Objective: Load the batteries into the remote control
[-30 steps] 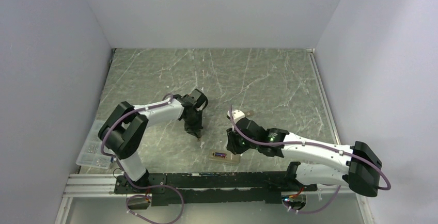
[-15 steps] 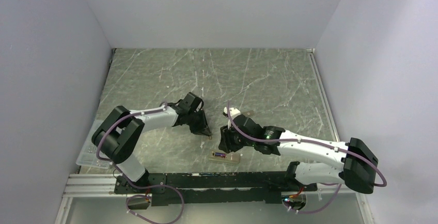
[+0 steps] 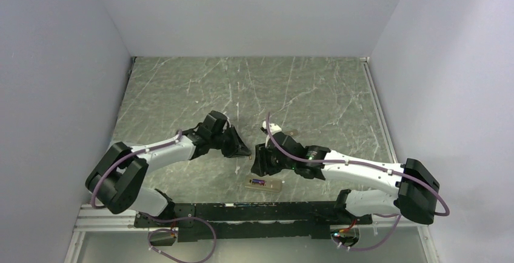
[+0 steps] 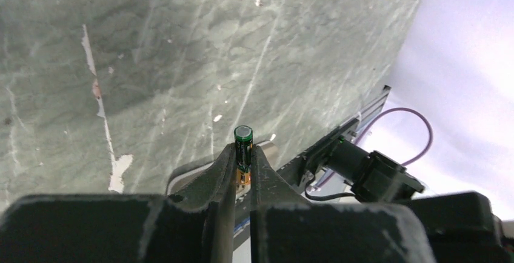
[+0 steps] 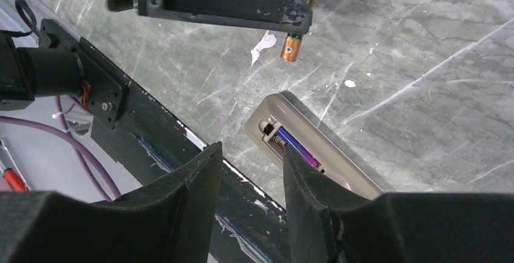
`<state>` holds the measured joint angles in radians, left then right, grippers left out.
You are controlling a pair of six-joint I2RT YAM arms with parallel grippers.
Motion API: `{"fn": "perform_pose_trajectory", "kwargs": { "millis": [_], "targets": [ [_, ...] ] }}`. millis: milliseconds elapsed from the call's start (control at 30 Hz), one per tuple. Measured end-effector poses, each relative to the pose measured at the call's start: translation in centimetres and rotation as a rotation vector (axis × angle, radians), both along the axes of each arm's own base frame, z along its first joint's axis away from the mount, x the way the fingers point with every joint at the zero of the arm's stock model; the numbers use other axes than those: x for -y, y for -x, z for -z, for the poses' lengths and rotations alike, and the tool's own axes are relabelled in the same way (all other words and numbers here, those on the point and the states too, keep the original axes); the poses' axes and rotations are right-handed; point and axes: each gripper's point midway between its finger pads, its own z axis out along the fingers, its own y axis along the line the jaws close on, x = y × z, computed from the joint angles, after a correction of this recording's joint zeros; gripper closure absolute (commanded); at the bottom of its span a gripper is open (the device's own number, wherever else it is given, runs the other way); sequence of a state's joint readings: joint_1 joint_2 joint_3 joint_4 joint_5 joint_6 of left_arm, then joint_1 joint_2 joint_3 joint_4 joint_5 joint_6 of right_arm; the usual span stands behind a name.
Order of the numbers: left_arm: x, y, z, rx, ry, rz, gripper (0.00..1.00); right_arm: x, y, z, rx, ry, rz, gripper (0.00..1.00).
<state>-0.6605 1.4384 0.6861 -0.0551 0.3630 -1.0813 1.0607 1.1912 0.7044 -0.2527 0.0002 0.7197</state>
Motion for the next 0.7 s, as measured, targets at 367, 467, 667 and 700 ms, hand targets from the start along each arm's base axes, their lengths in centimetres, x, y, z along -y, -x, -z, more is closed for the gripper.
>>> {"fn": "perform_pose_trajectory", "kwargs": {
  "millis": [367, 467, 667, 700],
  "targets": [
    [0.6, 0.0, -3.3, 0.019, 0.148, -0.066, 1.0, -0.7, -1.3, -0.7, -0.005, -0.011, 0.057, 0.56],
    [0.6, 0.3, -3.5, 0.002, 0.168, -0.076, 1.0, -1.0, -1.8, -1.3, 0.0, -0.019, 0.071, 0.57],
    [0.7, 0.3, -4.5, 0.001, 0.206, -0.087, 1.0, -1.1, -3.1, -1.7, 0.006, -0.011, 0.105, 0.59],
    [0.7, 0.3, -4.8, 0.005, 0.212, -0.088, 1.0, -0.9, -3.2, -1.5, 0.002, -0.003, 0.11, 0.59]
  ]
}}
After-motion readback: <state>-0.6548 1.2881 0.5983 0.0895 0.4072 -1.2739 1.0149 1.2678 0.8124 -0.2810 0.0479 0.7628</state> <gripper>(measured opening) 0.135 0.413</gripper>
